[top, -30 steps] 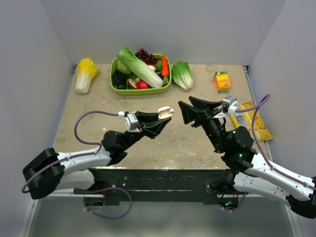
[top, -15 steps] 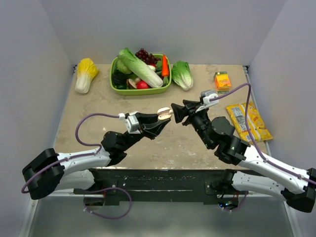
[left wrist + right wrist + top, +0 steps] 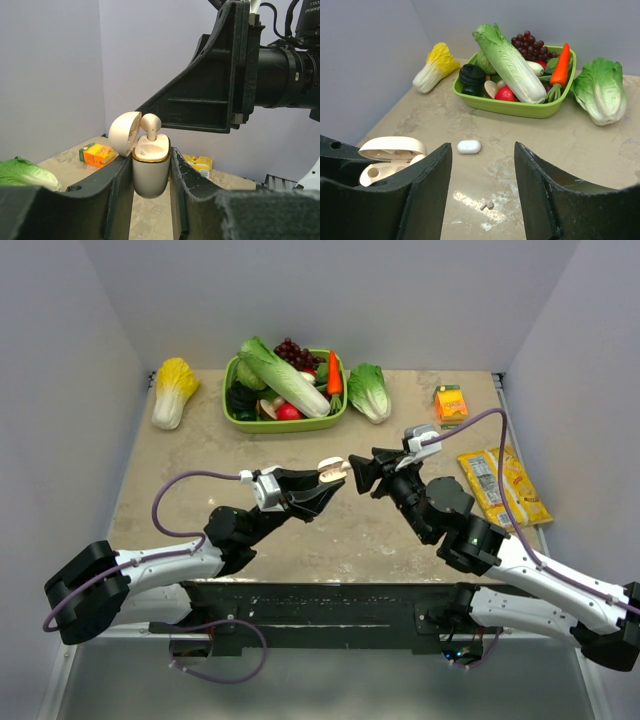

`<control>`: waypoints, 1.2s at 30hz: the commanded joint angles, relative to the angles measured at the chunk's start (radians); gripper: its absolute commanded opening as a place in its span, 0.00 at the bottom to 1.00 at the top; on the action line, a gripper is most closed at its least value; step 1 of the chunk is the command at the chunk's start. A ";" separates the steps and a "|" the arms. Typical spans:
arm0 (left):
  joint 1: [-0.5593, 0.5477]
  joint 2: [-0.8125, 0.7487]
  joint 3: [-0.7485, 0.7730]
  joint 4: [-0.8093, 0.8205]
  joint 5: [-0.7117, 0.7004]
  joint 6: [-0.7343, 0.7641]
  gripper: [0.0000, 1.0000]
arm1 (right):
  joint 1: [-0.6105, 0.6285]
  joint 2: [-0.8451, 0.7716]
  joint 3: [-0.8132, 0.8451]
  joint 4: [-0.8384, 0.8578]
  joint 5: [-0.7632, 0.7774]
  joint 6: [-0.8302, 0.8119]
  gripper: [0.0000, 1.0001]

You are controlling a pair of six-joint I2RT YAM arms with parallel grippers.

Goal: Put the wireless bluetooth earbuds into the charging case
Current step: Adjust the earbud with the charging case.

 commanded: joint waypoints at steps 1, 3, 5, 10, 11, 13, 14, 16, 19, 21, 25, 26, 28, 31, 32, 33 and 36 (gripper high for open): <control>-0.002 -0.014 -0.002 0.473 -0.015 0.032 0.00 | 0.002 -0.024 0.047 -0.013 0.000 0.017 0.56; -0.002 -0.014 -0.002 0.471 -0.016 0.032 0.00 | 0.002 -0.035 0.044 -0.008 -0.015 0.015 0.55; -0.002 -0.010 -0.002 0.473 -0.021 0.033 0.00 | 0.005 -0.041 0.044 -0.011 -0.023 0.021 0.55; -0.002 0.001 -0.003 0.474 -0.030 0.038 0.00 | 0.013 -0.058 0.032 0.002 -0.054 0.029 0.54; -0.002 0.003 -0.002 0.476 -0.031 0.038 0.00 | 0.013 -0.058 0.035 -0.002 -0.058 0.027 0.54; -0.002 0.009 -0.002 0.480 -0.032 0.040 0.00 | 0.016 -0.050 0.044 -0.016 -0.069 0.027 0.53; -0.002 0.010 0.000 0.482 -0.033 0.040 0.00 | 0.016 -0.049 0.045 -0.019 -0.072 0.027 0.53; -0.002 0.013 0.004 0.485 -0.033 0.041 0.00 | 0.018 -0.047 0.045 -0.025 -0.078 0.032 0.53; -0.002 0.015 0.004 0.487 -0.035 0.041 0.00 | 0.018 -0.053 0.044 -0.037 -0.054 0.040 0.53; -0.002 0.015 0.001 0.487 -0.033 0.040 0.00 | 0.018 -0.061 0.041 -0.044 -0.023 0.040 0.54; -0.002 0.010 -0.003 0.488 -0.032 0.038 0.00 | 0.018 -0.067 0.041 -0.057 0.015 0.047 0.55; -0.002 0.010 -0.006 0.488 -0.030 0.037 0.00 | 0.018 -0.064 0.044 -0.065 0.018 0.047 0.55; -0.002 0.012 -0.006 0.490 -0.030 0.035 0.00 | 0.018 -0.061 0.044 -0.065 0.008 0.047 0.55; -0.002 0.013 -0.009 0.491 -0.030 0.032 0.00 | 0.018 -0.054 0.044 -0.065 -0.035 0.044 0.54; -0.002 0.012 -0.006 0.491 -0.028 0.030 0.00 | 0.018 -0.049 0.044 -0.065 -0.047 0.044 0.54; -0.002 0.015 -0.008 0.493 -0.030 0.030 0.00 | 0.018 -0.044 0.045 -0.065 -0.067 0.047 0.54; -0.002 0.019 -0.005 0.497 -0.028 0.026 0.00 | 0.019 -0.035 0.049 -0.065 -0.092 0.050 0.53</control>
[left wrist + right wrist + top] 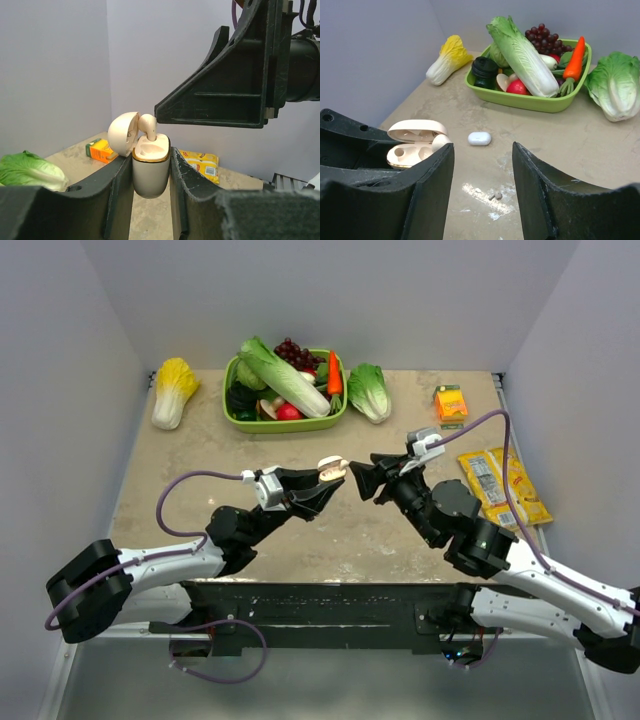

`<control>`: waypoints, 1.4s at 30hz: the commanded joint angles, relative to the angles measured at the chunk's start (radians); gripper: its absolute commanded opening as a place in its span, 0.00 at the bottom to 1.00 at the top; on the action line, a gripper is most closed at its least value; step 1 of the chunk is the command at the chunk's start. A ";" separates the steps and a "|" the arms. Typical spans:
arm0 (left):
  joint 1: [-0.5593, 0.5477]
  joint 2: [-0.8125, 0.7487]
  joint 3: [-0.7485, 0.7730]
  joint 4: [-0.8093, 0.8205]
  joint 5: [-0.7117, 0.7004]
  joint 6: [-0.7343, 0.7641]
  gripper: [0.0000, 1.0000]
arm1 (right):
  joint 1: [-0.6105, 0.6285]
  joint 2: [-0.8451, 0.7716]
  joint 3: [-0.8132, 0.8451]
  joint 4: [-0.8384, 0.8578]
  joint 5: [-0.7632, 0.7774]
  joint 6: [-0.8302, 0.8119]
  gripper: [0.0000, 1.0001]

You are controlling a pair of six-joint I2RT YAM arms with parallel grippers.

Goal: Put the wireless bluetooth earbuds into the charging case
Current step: Adjust the earbud with the charging case.

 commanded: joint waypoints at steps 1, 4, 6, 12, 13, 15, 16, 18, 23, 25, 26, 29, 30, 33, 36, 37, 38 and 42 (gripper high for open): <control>-0.002 0.008 0.000 0.497 -0.001 0.010 0.00 | 0.006 0.009 0.047 0.006 -0.057 0.019 0.53; -0.002 0.008 -0.003 0.499 -0.005 0.010 0.00 | 0.009 0.012 0.051 0.008 -0.071 0.016 0.53; -0.002 0.006 -0.004 0.499 -0.007 0.012 0.00 | 0.010 0.015 0.053 0.008 -0.081 0.016 0.53; -0.002 0.006 -0.004 0.502 -0.001 0.010 0.00 | 0.013 -0.006 0.042 0.005 -0.033 0.018 0.53; -0.002 0.002 -0.004 0.500 0.004 0.009 0.00 | 0.013 -0.027 0.040 0.003 -0.013 0.018 0.54; -0.002 -0.008 -0.009 0.491 0.010 0.004 0.00 | 0.013 -0.052 0.033 0.006 0.021 0.009 0.54; -0.002 -0.012 -0.015 0.489 0.013 0.004 0.00 | 0.013 -0.064 0.033 0.011 0.035 0.001 0.55; -0.002 -0.020 -0.021 0.492 0.016 -0.001 0.00 | 0.012 -0.061 0.056 -0.020 0.067 -0.016 0.55; -0.002 -0.043 -0.040 0.488 0.085 -0.025 0.00 | 0.012 -0.017 0.103 -0.092 0.069 -0.036 0.55; -0.002 -0.055 -0.046 0.486 0.107 -0.033 0.00 | 0.012 -0.008 0.109 -0.110 0.057 -0.035 0.55; -0.002 -0.061 -0.047 0.488 0.113 -0.037 0.00 | 0.012 -0.003 0.108 -0.115 0.052 -0.035 0.55; -0.002 -0.074 -0.047 0.488 0.137 -0.042 0.00 | 0.012 0.012 0.117 -0.142 0.046 -0.028 0.55; -0.002 -0.075 -0.047 0.485 0.141 -0.043 0.00 | 0.012 0.014 0.119 -0.150 0.041 -0.027 0.55; -0.002 -0.080 -0.044 0.482 0.134 -0.039 0.00 | 0.012 0.012 0.119 -0.158 0.031 -0.018 0.55; 0.000 -0.074 -0.043 0.479 0.128 -0.034 0.00 | 0.013 0.006 0.117 -0.155 0.009 -0.018 0.55; 0.000 -0.069 -0.041 0.480 0.127 -0.034 0.00 | 0.012 0.006 0.119 -0.156 -0.002 -0.016 0.55; 0.000 -0.066 -0.040 0.483 0.124 -0.034 0.00 | 0.012 0.006 0.119 -0.156 -0.008 -0.013 0.55; 0.000 -0.051 -0.037 0.488 0.121 -0.036 0.00 | 0.012 0.004 0.117 -0.146 -0.035 -0.013 0.54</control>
